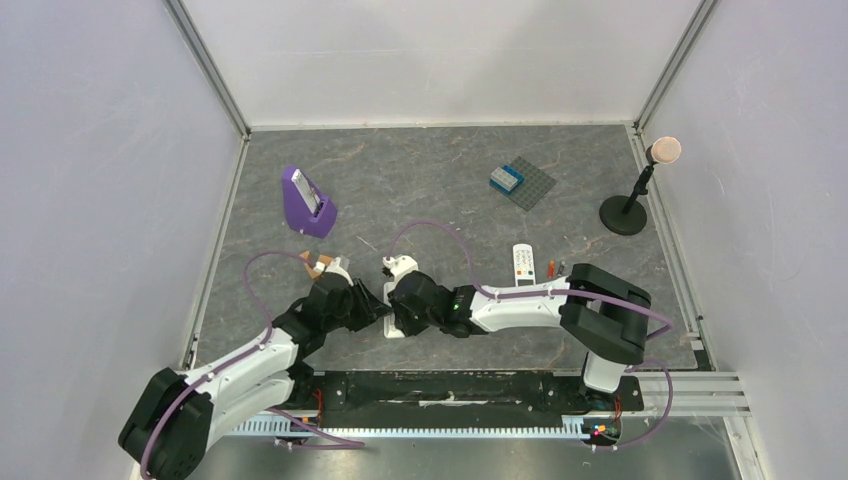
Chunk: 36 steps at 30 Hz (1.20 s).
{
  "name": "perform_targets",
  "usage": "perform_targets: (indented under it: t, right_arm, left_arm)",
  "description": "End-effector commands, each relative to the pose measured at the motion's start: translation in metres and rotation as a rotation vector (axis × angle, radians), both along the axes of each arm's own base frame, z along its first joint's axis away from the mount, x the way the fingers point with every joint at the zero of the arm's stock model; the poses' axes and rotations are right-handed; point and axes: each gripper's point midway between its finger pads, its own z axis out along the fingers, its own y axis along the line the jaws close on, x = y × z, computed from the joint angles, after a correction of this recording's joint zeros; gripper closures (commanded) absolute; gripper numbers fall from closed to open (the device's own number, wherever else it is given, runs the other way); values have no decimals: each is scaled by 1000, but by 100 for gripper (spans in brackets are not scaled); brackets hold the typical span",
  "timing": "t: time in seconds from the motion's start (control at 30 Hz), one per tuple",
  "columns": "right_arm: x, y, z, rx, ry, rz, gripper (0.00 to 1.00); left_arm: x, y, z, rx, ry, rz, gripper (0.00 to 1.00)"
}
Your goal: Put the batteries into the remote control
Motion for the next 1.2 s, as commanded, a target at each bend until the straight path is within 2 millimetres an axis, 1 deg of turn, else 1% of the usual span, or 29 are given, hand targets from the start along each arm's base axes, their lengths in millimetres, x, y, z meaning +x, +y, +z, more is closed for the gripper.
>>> perform_targets:
  t: [0.0,0.1,0.2,0.27,0.37,0.5,0.57,0.67,0.87,1.07,1.17]
  right_arm:
    - [21,-63,-70,-275,-7,-129,81]
    - [25,-69,-72,-290,-27,-156,84]
    - [30,-74,-70,-291,-64,-167,85]
    - [33,-76,-65,-273,-102,-159,83]
    - [35,-72,-53,-199,-159,-126,76]
    - [33,-66,-36,-87,-214,-87,68]
    - [30,-64,-26,-29,-236,-76,63]
    - [28,-56,-6,58,-264,-70,57]
    - [21,-45,27,162,-329,-73,55]
    - [9,-25,47,199,-367,-43,55]
    - [3,-17,46,177,-374,-32,54]
  left_arm:
    - [-20,6,-26,74,91,-68,69]
    - [-20,5,-29,86,106,-75,69]
    - [-19,5,-29,86,107,-71,69]
    - [-17,5,-29,87,103,-65,68]
    - [-14,5,-27,87,101,-51,67]
    - [-11,7,-27,96,110,-27,66]
    - [-10,7,-27,94,113,-16,66]
    - [-11,7,-27,90,117,-9,66]
    - [-11,6,-26,74,120,4,66]
    - [-10,5,-24,61,121,15,67]
    - [-10,6,-24,61,122,22,67]
